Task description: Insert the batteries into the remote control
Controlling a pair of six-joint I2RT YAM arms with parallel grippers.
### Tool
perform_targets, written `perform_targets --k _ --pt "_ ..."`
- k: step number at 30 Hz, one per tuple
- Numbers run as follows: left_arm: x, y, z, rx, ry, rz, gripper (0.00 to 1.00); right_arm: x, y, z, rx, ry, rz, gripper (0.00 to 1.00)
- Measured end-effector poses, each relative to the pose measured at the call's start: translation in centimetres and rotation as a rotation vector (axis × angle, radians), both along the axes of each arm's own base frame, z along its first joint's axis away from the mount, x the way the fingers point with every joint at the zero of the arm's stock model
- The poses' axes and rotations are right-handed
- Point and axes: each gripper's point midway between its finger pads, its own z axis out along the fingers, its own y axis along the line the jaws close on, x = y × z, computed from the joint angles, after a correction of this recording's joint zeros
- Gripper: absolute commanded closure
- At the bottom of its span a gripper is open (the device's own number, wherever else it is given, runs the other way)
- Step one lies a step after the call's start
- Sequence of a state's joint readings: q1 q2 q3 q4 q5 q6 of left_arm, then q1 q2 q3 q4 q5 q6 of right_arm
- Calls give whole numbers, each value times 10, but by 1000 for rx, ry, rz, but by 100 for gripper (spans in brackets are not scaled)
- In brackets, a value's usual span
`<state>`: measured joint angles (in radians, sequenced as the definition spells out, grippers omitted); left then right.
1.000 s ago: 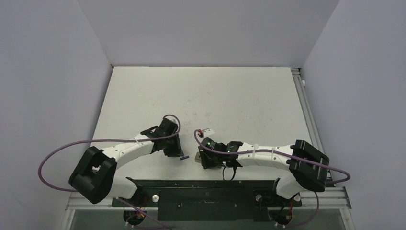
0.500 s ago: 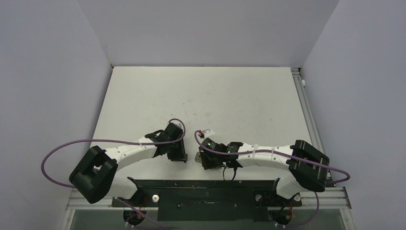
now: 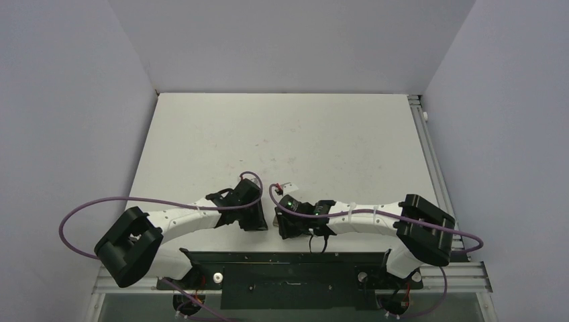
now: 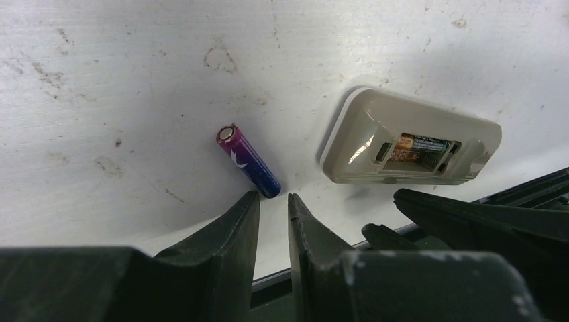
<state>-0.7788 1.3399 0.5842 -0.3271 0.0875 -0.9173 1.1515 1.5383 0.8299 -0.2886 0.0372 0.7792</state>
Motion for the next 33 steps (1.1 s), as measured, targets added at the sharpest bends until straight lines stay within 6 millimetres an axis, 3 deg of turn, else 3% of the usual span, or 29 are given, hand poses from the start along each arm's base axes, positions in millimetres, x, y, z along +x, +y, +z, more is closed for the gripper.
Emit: perform_targets --k 5,11,15,33 --pt "-3 2 1 -7 -3 10 76 -1 4 -1 -5 1 7 65" --pt "-2 6 11 -9 -32 22 61 4 18 7 17 -13 17 61" --pt "-1 14 21 -2 -69 38 56 6 25 5 8 -13 24 61" --pt "14 60 49 17 -160 190 55 24 60 -1 -16 -30 44 60"
